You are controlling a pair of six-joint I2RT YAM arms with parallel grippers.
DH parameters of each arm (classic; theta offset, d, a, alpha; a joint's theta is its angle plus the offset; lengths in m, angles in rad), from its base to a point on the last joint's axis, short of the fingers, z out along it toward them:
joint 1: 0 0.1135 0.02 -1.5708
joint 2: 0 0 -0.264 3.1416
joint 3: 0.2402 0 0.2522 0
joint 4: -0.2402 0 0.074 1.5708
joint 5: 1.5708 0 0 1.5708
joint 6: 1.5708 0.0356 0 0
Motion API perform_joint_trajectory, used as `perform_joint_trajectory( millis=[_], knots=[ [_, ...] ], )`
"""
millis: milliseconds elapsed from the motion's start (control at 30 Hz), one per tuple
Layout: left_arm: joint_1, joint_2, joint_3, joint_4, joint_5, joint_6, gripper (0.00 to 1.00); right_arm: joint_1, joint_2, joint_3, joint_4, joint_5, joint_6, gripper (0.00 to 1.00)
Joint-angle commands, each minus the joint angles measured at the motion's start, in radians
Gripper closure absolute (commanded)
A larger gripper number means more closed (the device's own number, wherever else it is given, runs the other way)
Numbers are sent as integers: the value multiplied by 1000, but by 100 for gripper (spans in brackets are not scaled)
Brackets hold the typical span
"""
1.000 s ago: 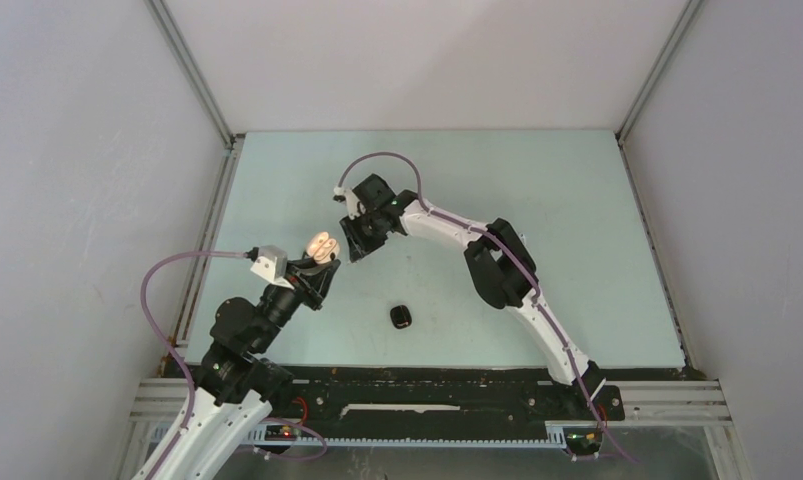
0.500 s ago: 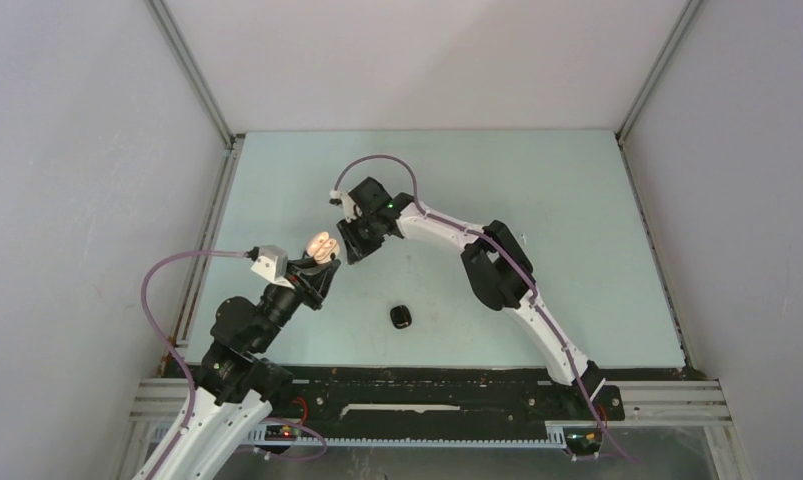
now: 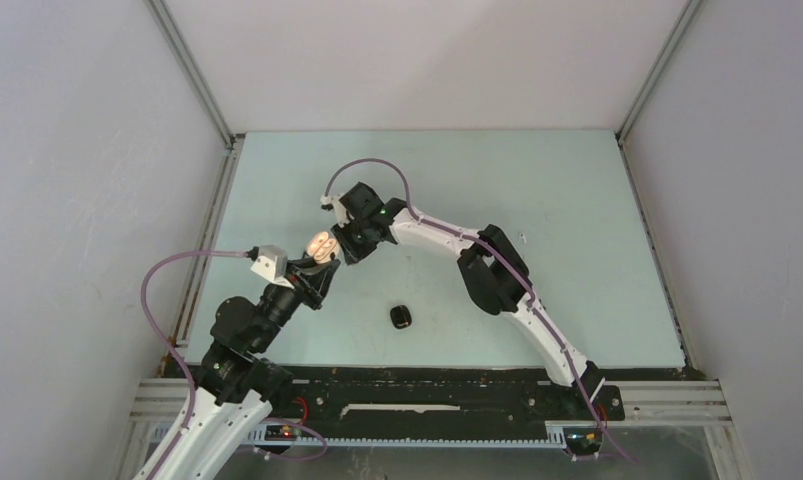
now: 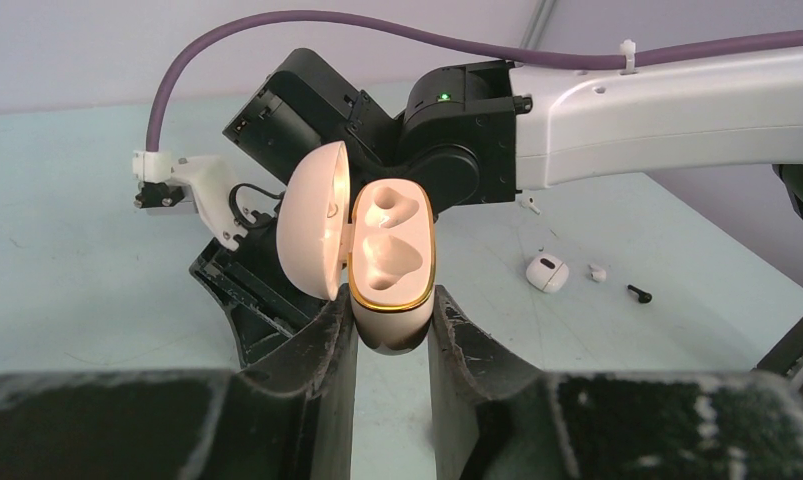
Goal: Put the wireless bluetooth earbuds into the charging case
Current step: Pick up the earbud from the center of the board.
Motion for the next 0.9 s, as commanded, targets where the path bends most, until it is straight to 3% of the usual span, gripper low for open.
perform_joint_trajectory(
  millis=[0, 167, 267, 533, 667, 867],
  knots=[
    [9, 1, 9, 28, 15, 7, 100, 14, 16, -9, -16, 46, -42, 75],
    [9, -5, 11, 26, 13, 6, 100, 27, 3, -33, -17, 46, -66, 85],
    [9, -6, 11, 26, 10, 6, 100, 27, -42, -65, -19, 47, -84, 100],
    [9, 8, 13, 30, 12, 8, 100, -21, -305, -234, 0, 61, -134, 100],
    [9, 41, 14, 62, 46, -26, 100, -64, -470, -320, -30, 75, -242, 100],
    [2, 192, 34, 239, 160, -143, 100, -150, -760, -463, -61, 181, -486, 100]
  ],
)
